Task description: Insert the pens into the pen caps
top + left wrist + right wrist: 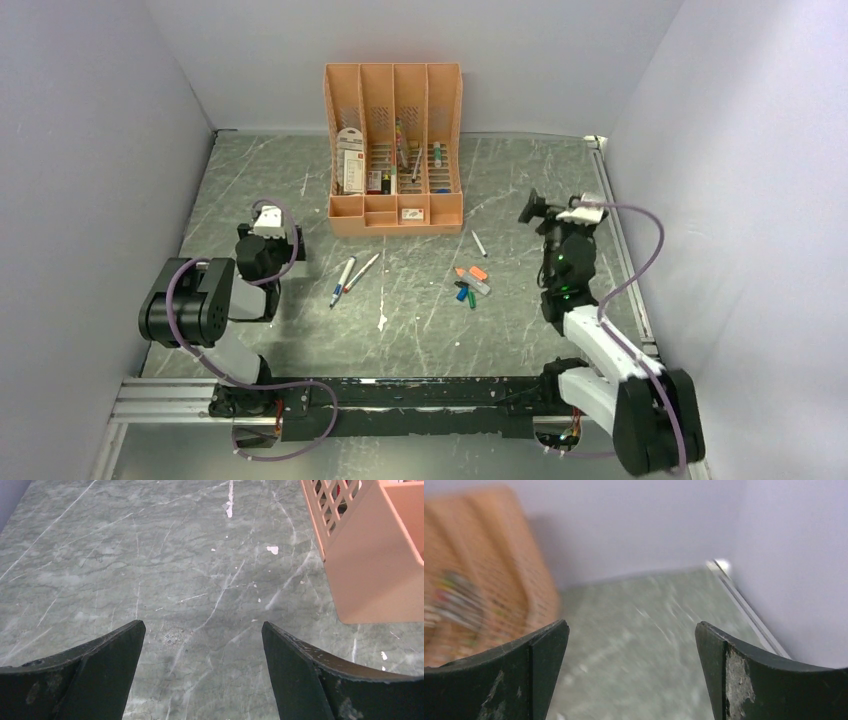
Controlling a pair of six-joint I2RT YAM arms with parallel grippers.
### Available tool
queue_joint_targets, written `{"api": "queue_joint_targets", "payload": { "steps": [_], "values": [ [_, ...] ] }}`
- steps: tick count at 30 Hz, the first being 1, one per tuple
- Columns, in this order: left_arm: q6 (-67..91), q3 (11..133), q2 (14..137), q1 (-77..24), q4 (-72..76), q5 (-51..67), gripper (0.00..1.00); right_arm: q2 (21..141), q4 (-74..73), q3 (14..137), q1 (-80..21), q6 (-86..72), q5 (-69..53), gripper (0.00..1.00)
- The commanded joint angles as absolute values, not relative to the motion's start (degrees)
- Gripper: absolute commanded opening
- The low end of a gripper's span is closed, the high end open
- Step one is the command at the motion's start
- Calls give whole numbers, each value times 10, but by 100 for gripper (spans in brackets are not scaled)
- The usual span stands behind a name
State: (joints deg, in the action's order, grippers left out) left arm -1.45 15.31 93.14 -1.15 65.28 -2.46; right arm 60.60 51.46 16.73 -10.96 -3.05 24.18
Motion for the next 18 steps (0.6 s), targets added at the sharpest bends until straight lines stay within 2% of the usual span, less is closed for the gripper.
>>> {"api": "queue_joint_targets", "payload": {
  "steps": [1,5,8,9,10,12,13,14,17,18],
  "values": [
    [-6,162,924,-3,668,5,99,532,242,273,-113,-104,55,100],
    [-16,153,809,-15,596,-16,99,557,115,344,-114,-169,32,100],
    [-20,121,706,-93,615,-105,99,600,76,385,-112,-206,24,100],
    [10,117,664,-119,615,-163,99,613,75,394,-112,-208,7,88],
    [48,130,613,-144,567,-211,99,625,75,403,-112,-212,-13,68],
    [128,207,525,-159,323,-217,99,653,78,423,-112,-209,-50,32],
    [171,245,504,-168,254,-225,99,670,83,430,-112,-202,-64,25],
    [192,260,498,-183,233,-236,99,694,79,440,-112,-195,-69,24],
    [234,284,519,-201,225,-150,99,790,6,512,-112,-159,-71,61],
    [240,295,531,-202,216,-90,99,826,-27,540,-114,-148,-73,62]
  ]
}}
